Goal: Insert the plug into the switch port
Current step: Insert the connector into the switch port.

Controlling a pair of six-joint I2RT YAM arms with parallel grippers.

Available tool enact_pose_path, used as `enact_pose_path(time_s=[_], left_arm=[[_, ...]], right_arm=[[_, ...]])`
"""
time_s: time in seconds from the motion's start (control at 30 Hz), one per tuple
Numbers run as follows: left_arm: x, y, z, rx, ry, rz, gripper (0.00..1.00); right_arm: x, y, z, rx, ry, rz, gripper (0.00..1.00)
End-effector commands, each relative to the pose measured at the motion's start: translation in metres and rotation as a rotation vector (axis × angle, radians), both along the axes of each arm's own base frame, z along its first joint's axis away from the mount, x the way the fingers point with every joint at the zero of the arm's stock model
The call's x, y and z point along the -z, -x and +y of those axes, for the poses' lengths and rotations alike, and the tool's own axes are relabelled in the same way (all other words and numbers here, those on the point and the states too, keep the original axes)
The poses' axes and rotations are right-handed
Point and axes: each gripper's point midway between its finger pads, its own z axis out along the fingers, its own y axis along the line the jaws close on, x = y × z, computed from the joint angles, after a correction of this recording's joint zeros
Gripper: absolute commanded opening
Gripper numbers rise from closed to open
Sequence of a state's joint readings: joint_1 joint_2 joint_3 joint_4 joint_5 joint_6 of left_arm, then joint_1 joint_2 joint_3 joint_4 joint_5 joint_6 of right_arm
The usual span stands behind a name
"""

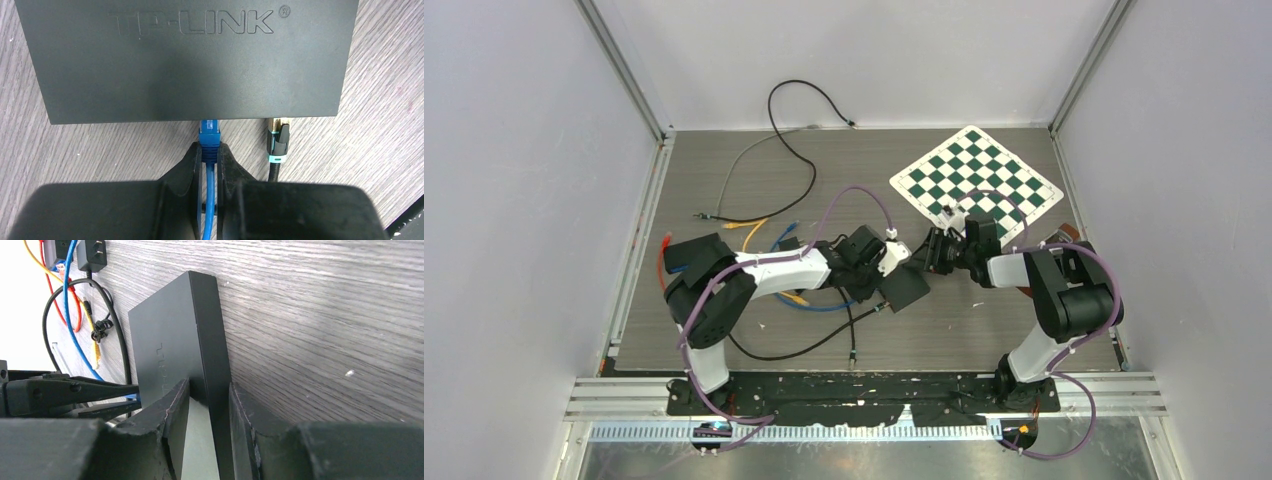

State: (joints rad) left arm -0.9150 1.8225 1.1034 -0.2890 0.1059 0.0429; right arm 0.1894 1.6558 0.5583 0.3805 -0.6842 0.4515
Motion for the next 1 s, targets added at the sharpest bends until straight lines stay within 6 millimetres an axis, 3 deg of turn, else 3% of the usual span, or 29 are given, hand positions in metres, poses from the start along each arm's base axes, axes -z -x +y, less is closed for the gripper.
enact_pose_path(time_s=[0.0,0.27,0.4,0.47,0.63,0.8,0.97], left_arm=[[-0.043,-0.044,-0.053,0.004,0.207,-0.189,0.0],[-0.083,-0.077,-0.063,0.016,0.185,-0.347,0.0],[-0.077,-0.086,-0.064,0.039,0.17,-0.408,0.0],[-0.072,-0.085,-0.066,0.026,0.184,-0.375,0.0],[-0.082,-0.074,-0.083,-0.027,0.359,-0.23,0.0],[-0.073,-0.072,-0.09,0.052,0.285,-0.293,0.0],[-0.073,-0.07,-0.087,0.094,0.233,-0.299,0.0]], right_arm=[[0.01,0.075,0.042,-0.174,-0.12,0.206,0.35],[0.018,0.083,0.043,-0.171,-0.107,0.236,0.35],[0.018,0.081,0.042,-0.148,-0.109,0.23,0.36],[0.016,0.079,0.041,-0.137,-0.104,0.221,0.36],[0.013,0.071,0.038,-0.106,-0.099,0.212,0.37],[0.007,0.066,0.037,-0.087,-0.104,0.197,0.37],[0.006,0.046,0.005,0.029,-0.072,0.178,0.38]])
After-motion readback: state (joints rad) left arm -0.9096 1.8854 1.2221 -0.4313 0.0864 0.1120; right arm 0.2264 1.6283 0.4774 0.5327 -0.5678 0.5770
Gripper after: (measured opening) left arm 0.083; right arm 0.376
